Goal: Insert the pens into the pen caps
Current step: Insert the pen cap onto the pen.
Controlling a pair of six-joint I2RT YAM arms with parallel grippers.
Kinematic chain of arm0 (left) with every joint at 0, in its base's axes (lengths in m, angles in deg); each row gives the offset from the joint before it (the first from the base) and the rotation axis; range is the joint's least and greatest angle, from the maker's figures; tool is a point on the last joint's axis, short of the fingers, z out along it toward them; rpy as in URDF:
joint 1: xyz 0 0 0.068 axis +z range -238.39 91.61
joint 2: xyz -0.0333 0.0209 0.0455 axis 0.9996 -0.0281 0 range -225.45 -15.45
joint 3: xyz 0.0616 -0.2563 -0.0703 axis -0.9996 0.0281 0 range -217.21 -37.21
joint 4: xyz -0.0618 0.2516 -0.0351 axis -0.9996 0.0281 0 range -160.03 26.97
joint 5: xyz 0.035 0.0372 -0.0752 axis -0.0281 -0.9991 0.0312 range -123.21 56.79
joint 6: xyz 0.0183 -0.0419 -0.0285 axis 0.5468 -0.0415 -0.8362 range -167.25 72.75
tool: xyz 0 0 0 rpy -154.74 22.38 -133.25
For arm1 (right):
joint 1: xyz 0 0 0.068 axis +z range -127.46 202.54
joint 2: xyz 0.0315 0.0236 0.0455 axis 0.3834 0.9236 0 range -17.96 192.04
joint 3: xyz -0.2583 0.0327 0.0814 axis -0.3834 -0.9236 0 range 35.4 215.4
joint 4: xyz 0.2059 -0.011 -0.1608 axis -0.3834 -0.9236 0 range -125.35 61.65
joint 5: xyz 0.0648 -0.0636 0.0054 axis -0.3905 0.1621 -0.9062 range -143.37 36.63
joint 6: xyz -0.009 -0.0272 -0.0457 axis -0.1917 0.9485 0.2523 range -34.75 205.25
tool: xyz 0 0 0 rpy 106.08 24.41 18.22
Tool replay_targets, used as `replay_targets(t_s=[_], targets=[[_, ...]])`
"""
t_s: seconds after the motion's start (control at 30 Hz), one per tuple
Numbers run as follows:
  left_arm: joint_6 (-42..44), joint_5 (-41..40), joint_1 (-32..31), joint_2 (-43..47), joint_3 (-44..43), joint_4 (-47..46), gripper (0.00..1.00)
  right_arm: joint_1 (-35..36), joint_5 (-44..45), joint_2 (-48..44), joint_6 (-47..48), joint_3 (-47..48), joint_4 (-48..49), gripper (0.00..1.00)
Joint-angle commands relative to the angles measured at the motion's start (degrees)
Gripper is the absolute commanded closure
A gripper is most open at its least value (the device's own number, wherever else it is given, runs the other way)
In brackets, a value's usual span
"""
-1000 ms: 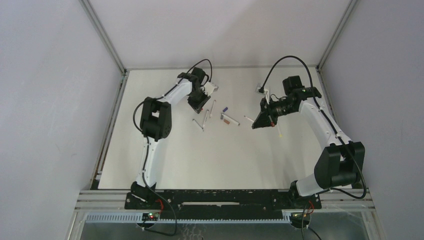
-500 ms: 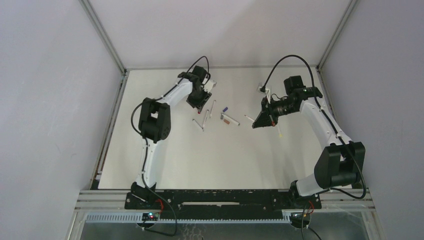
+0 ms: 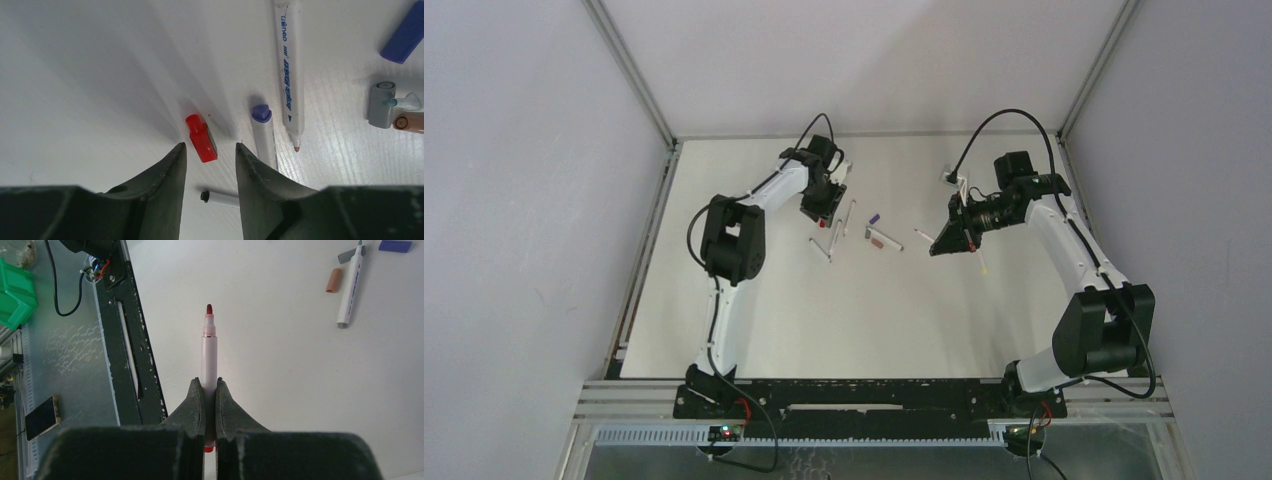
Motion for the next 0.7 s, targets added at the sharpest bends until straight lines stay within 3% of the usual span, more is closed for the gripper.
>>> replay_targets(t_s=[0.0,0.67], targets=[[-4.87,-0.47,0.15,2.10,0.65,-1.58,0.56,-0.49,-1.85,-0.90,0.23,2.34,-0.07,1.00],[-4.22,-0.69,0.14,1.39,3.09,-2.38,0.92,-0.86,-2.53,-1.85,0.60,2.02,-0.36,1.00]])
